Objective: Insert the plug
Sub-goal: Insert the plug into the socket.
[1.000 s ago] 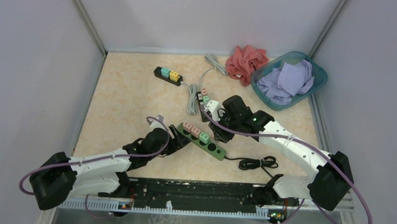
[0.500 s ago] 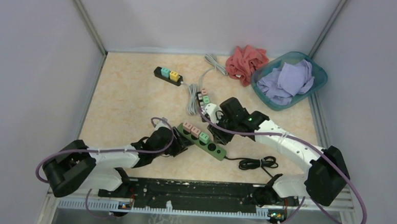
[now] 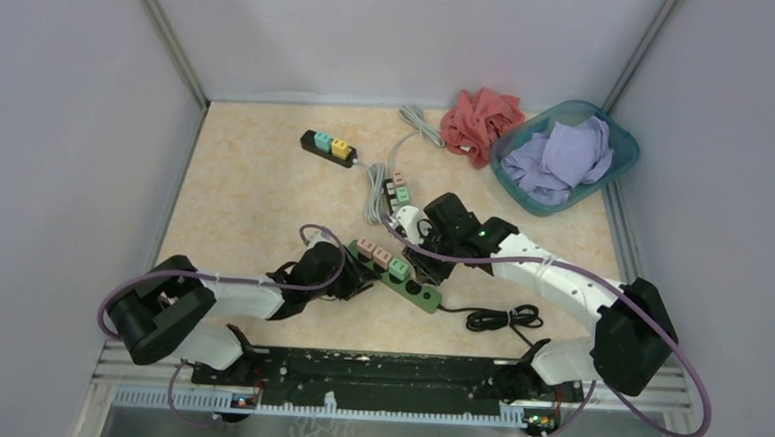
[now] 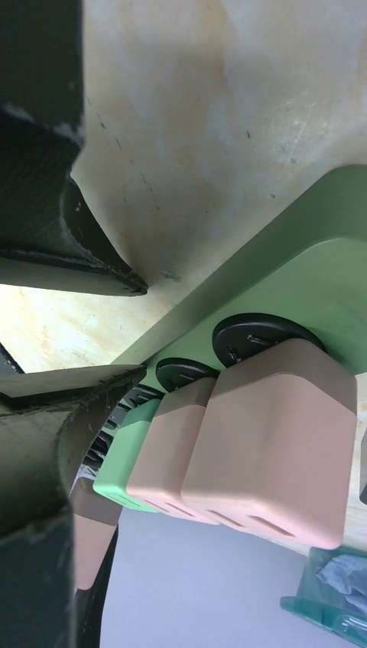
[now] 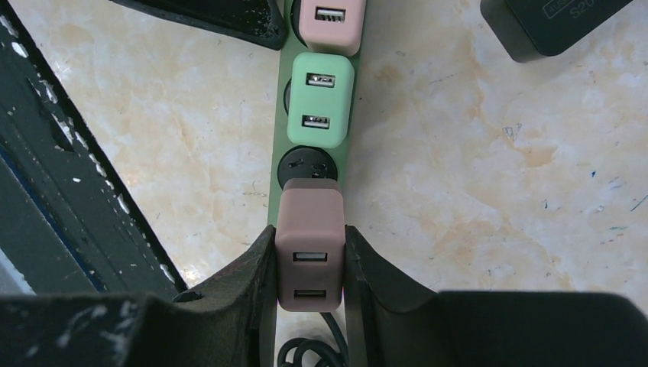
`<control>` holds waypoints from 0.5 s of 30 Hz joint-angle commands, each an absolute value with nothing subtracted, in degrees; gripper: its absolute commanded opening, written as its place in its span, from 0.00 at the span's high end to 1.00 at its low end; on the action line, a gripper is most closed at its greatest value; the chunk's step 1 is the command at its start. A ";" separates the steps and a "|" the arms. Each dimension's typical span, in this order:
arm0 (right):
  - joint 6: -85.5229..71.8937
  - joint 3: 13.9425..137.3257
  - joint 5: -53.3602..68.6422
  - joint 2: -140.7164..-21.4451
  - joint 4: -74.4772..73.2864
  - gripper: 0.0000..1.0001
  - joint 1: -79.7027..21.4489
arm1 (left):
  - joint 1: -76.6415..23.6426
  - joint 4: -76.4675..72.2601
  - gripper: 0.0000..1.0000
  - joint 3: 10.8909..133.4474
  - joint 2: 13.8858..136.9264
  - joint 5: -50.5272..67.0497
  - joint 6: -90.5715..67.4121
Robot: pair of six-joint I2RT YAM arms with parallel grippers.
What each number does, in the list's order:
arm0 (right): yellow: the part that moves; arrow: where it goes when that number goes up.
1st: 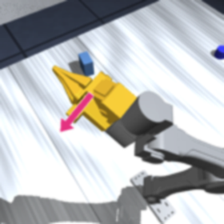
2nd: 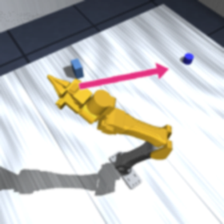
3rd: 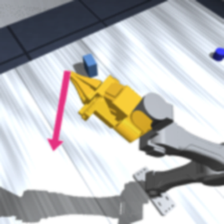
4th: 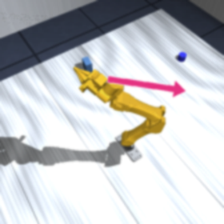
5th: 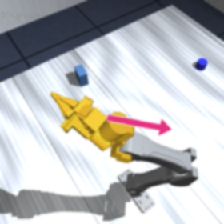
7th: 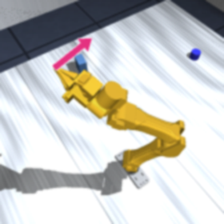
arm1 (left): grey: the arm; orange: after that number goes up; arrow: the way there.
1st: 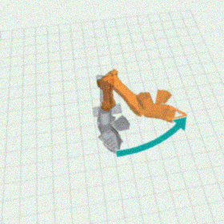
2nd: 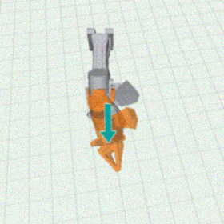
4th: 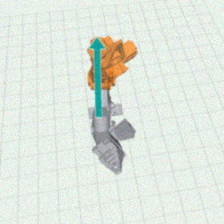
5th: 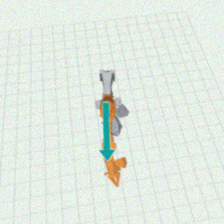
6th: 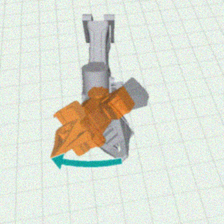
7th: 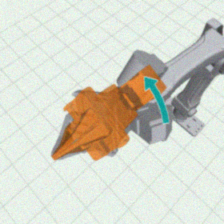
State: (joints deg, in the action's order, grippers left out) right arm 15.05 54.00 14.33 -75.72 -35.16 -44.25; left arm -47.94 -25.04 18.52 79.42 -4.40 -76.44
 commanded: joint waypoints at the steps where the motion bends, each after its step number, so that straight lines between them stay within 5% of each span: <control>1: 15.77 54.83 13.99 -76.89 -33.22 1.00 -45.41 | -47.25 -28.20 0.57 20.13 81.36 -2.84 -76.91; 15: 12.94 55.32 9.09 -79.34 -33.14 1.00 -47.96 | -46.17 -28.68 0.66 20.74 84.56 0.14 -76.64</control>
